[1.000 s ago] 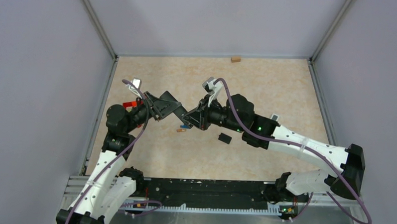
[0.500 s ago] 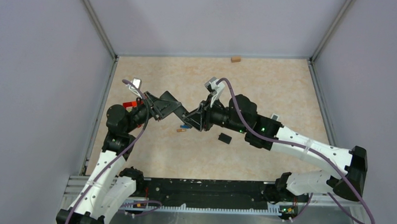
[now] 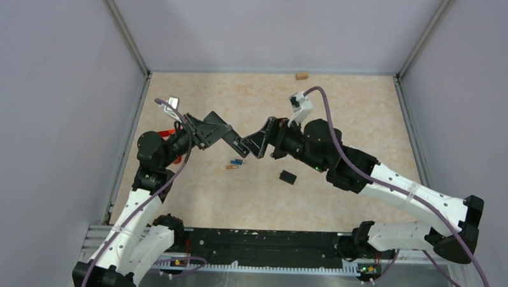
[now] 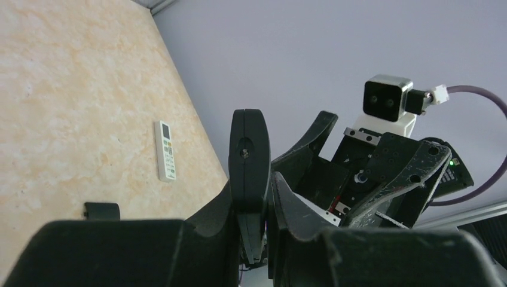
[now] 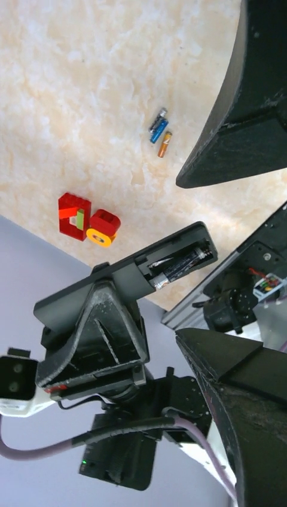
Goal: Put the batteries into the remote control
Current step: Load the battery into the remote control.
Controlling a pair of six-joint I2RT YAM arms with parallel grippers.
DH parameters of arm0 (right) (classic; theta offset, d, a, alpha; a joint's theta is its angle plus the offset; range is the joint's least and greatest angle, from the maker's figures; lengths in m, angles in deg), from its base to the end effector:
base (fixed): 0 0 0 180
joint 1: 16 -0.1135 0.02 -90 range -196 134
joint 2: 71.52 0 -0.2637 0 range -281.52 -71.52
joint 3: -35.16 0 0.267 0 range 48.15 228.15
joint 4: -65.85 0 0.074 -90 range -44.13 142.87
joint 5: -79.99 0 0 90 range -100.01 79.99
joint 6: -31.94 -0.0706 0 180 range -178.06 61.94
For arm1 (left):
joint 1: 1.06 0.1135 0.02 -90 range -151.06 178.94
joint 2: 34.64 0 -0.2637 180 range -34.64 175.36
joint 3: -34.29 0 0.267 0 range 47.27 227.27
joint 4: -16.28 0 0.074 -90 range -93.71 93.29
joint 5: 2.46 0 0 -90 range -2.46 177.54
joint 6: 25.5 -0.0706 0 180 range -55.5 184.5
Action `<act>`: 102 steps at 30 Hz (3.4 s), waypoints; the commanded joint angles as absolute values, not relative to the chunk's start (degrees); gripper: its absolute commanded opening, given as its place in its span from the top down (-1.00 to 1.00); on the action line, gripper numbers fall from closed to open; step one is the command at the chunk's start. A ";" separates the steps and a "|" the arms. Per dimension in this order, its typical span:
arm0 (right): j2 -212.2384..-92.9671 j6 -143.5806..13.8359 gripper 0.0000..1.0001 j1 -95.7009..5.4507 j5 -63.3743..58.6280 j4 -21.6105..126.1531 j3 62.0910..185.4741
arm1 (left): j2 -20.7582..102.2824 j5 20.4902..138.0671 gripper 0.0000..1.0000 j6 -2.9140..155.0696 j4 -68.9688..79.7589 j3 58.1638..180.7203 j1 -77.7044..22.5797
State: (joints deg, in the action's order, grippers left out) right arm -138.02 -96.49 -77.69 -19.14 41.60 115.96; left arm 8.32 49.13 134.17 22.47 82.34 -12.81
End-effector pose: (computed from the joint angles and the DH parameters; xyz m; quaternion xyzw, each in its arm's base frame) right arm 0.1593 0.2721 0.3964 -0.1037 0.7580 0.4524 0.4583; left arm 0.2062 -0.0877 0.3422 -0.0675 0.6472 -0.6344 0.4174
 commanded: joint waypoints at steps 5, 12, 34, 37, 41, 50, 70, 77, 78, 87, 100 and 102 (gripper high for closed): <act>-133.60 -118.50 -0.88 -77.40 -22.27 54.55 106.07 | 10.51 50.93 1.00 134.50 32.34 85.39 -13.02; -137.01 -127.83 -0.89 -75.92 -15.82 64.75 103.60 | 10.09 51.06 1.00 135.66 32.12 85.55 -13.02; -144.70 -133.42 -0.19 -73.31 -6.23 71.23 105.05 | 8.92 50.13 1.00 136.39 32.21 84.53 -13.00; -145.04 -133.51 -0.04 -73.19 -5.80 71.17 105.12 | 8.94 50.10 1.00 136.46 32.28 84.53 -13.02; -144.94 -133.12 0.04 -73.06 -6.21 70.05 105.45 | 8.88 50.17 1.00 136.61 32.13 84.54 -13.00; -144.13 -133.50 0.32 -72.94 -6.37 71.10 104.37 | 8.61 50.56 1.00 137.65 32.12 85.14 -13.02; -137.32 -125.28 -0.24 -69.20 -6.10 70.55 99.21 | 8.20 50.76 1.00 136.22 33.14 84.02 -13.02; -134.28 -118.88 0.03 -69.02 -7.62 68.30 98.12 | 7.72 50.38 1.00 136.39 34.67 83.22 -13.02; -134.27 -117.86 0.06 -69.02 -7.70 67.73 98.41 | 7.74 50.42 1.00 136.44 34.67 83.19 -13.02; -136.59 -104.83 0.23 -69.03 -6.73 61.19 103.62 | 8.24 50.39 1.00 137.94 34.01 83.83 -13.02; -137.82 -87.62 0.06 -69.05 -3.49 61.57 104.81 | 9.94 50.40 1.00 140.60 27.10 86.39 -13.02; -138.00 -85.83 0.03 -69.08 -2.92 61.61 105.00 | 9.91 50.40 1.00 140.68 26.50 86.50 -13.01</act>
